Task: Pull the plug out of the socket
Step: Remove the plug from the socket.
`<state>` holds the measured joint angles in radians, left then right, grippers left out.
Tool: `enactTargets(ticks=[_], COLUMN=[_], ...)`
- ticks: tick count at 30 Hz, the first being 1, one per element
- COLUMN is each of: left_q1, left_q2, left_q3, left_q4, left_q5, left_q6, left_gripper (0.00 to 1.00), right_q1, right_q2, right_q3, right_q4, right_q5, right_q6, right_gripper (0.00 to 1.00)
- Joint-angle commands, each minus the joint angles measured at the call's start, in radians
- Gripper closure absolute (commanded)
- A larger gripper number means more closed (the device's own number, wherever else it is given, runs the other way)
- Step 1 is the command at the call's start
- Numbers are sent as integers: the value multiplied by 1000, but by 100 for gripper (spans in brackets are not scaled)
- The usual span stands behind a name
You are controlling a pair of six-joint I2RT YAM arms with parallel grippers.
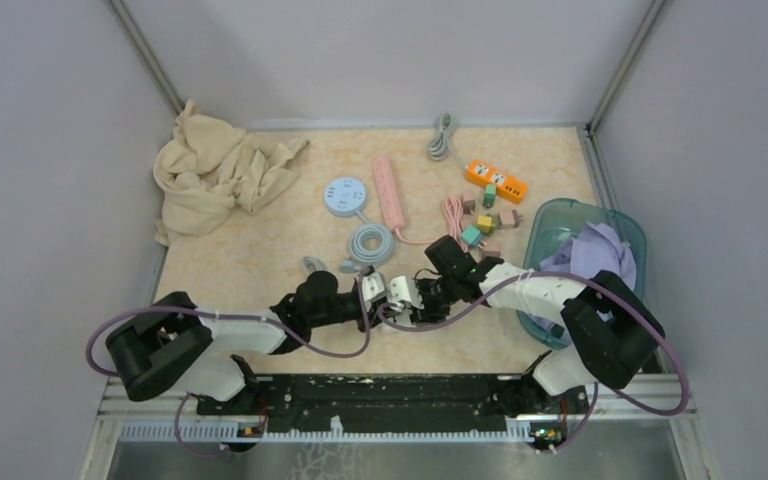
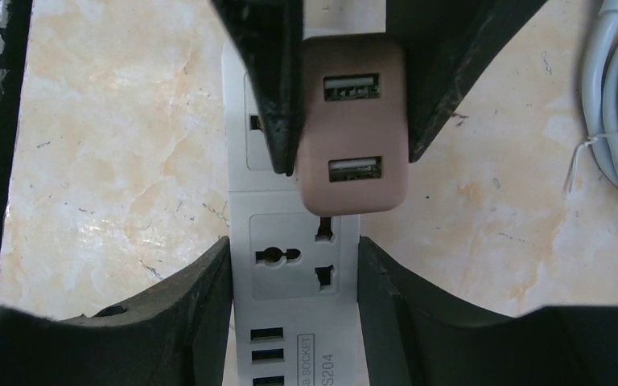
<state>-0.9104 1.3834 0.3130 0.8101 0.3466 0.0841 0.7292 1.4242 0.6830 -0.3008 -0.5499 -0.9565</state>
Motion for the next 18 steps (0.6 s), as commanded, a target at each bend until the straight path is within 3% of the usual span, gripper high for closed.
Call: enactTargets(ticks=[1, 4, 8, 11, 13, 18], left_q1=[-81, -79, 21, 37, 27, -80], left_q2=[-52, -90, -76, -33, -31, -89], left_q3=[33, -15, -106, -142, -123, -36], left_q4=[-123, -45, 234, 397, 341, 49], left_q5=[-211, -192, 53, 113, 82, -149], left_q6=[115, 80, -155, -233, -194, 38], left_gripper=[99, 99, 99, 99, 99, 99], right_q1=[-11, -11, -11, -10, -10, -5], right_q2=[12, 18, 30, 36, 36, 46], right_q3=[37, 41, 51, 56, 57, 66], right_q4=[-13, -20, -29, -35, -37, -46], right_q5=[75, 80, 84, 85, 86, 98], right_q6=[18, 18, 25, 29, 29, 33], right_gripper=[100, 100, 100, 100, 100, 100])
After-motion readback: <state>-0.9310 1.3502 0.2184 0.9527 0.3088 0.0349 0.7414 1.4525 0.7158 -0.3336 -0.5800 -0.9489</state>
